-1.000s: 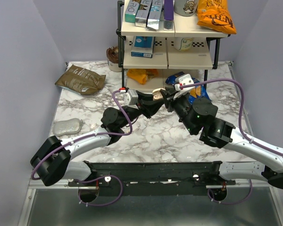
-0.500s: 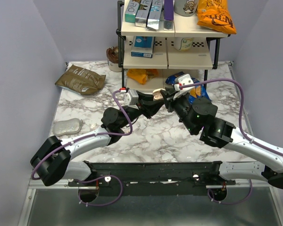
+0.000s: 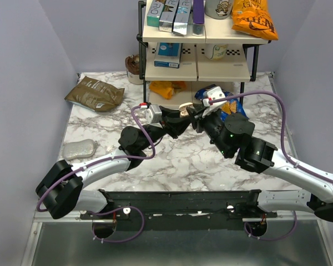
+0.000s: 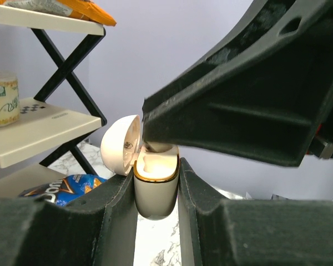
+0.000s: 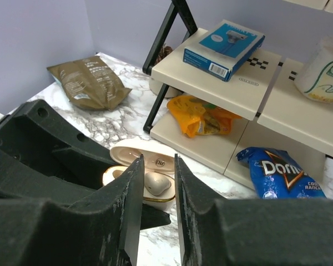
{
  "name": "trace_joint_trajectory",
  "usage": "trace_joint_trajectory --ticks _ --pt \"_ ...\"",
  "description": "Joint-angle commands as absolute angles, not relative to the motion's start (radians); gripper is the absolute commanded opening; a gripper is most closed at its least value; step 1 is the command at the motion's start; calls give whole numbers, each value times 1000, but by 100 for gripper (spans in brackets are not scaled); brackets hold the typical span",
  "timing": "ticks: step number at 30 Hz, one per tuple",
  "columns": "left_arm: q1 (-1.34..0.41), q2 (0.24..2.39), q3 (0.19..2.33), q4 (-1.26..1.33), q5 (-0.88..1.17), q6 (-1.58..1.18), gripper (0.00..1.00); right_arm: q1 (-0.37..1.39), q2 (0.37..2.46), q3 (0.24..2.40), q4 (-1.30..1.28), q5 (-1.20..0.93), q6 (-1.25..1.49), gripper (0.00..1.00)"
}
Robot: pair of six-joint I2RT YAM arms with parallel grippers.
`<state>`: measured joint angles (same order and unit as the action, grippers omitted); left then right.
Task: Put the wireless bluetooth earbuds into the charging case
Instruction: Place the earbud in the charging case, then pick up the earbud from the center of the board.
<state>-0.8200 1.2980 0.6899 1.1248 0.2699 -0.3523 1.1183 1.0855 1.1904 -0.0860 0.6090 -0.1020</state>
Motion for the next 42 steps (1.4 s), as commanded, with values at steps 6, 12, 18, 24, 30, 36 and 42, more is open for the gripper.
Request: trace_joint_trajectory --ticks 6,12,18,24,30,36,42 --pt "-822 1308 721 1193 261 -348 0 1124 1095 1233 -126 604 -92 41" --pt "-822 1312 707 1193 261 -347 0 1124 1071 1292 -124 667 -46 51" --pt "-822 1302 678 1197 252 -344 0 1118 1017 1350 -126 736 -32 57" --pt "-822 1226 618 1164 224 -328 0 1071 970 1226 -147 770 54 59" --pt "-824 866 516 740 95 -226 0 1043 980 996 -118 622 144 58" --pt "-827 517 437 421 -46 -198 0 1043 1236 975 -118 262 207 54" --pt "-827 345 407 287 -81 -206 0 1048 1543 1095 -144 19 150 52"
